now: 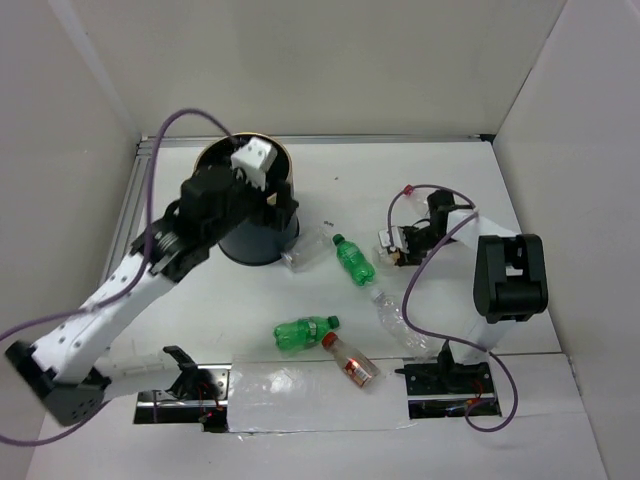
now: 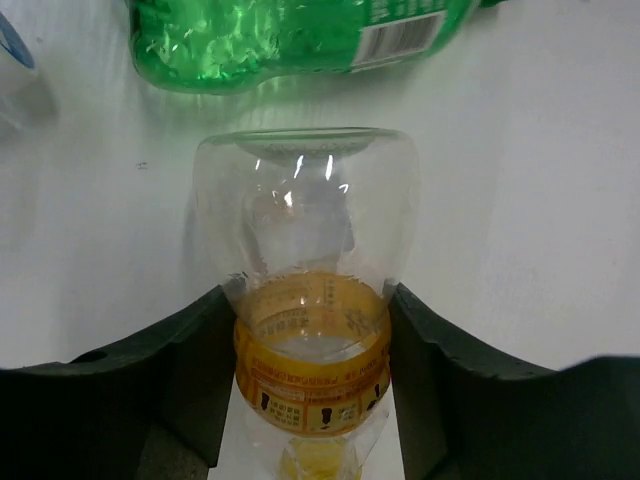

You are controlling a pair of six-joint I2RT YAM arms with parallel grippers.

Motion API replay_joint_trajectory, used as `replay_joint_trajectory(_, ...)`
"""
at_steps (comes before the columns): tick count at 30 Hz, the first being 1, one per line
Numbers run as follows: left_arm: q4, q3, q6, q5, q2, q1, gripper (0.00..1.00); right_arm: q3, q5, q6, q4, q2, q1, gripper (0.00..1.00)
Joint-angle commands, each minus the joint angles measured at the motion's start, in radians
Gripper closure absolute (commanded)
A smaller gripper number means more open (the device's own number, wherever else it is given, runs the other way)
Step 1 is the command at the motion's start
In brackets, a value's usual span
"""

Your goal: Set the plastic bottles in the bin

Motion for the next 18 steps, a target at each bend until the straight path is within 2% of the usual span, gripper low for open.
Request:
replay_joint_trajectory(1, -0.042, -0.196, 0.028, 0.327, -0.137, -0.066, 0.08, 0.14, -0.097, -0.011, -0.236, -0.043, -0.036, 0.78)
replay_joint_trajectory(3, -0.021, -0.301, -0.009, 0.378, -0.182, -0.108, 0.11, 0.29, -0.217, 0.105, -0.277, -0.069, -0.021, 0.8)
replay_joint_trajectory(4, -0.004, -0.389, -0.018, 0.387, -0.2, -0.163, 0.12, 0.35, -0.262, 0.174, -0.268, -0.079, -0.009, 0.8)
replay_joint_trajectory(5, 0.013, -0.427, -0.018, 0.387, -0.229, -0.194, 0.12, 0.412, -0.304, 0.378, -0.233, -0.079, 0.008, 0.8)
replay_joint_trajectory(6, 0.044, -0.456, -0.018, 0.387, -0.23, -0.222, 0.12, 0.523, -0.386, 0.507, -0.178, -0.07, 0.045, 0.8)
replay_joint_trajectory(7, 0.053, -0.494, 0.001, 0.377, -0.23, -0.295, 0.12, 0.615, -0.457, 0.784, 0.078, -0.036, 0.092, 0.8)
replay_joint_trajectory(8, 0.053, -0.495, 0.002, 0.367, -0.23, -0.296, 0.12, 0.616, -0.457, 0.933, 0.081, -0.036, 0.093, 0.8)
replay_joint_trajectory(11, 0.053, -0.495, 0.075, 0.324, -0.139, -0.371, 0.09, 0.768, -0.467, 1.286, 0.42, 0.043, 0.243, 0.8)
replay_joint_trajectory(12, 0.053, -0.505, 0.099, 0.288, -0.112, -0.383, 0.09, 0.815, -0.438, 1.395, 0.455, 0.074, 0.284, 0.78)
replay_joint_trajectory(13, 0.053, -0.505, 0.11, 0.275, -0.086, -0.392, 0.09, 0.929, -0.422, 1.442, 0.476, 0.107, 0.357, 0.78)
replay_joint_trajectory(15, 0.087, -0.527, 0.12, 0.259, -0.015, -0.405, 0.08, 1.059, -0.413, 1.518, 0.468, 0.234, 0.413, 0.78)
replay_joint_trajectory(16, 0.098, -0.527, 0.12, 0.258, 0.0, -0.415, 0.08, 1.205, -0.413, 1.519, 0.437, 0.28, 0.436, 0.77)
replay_joint_trajectory(18, 0.137, -0.554, 0.13, 0.249, 0.04, -0.425, 0.08, 1.33, -0.398, 1.599, 0.398, 0.415, 0.481, 0.77)
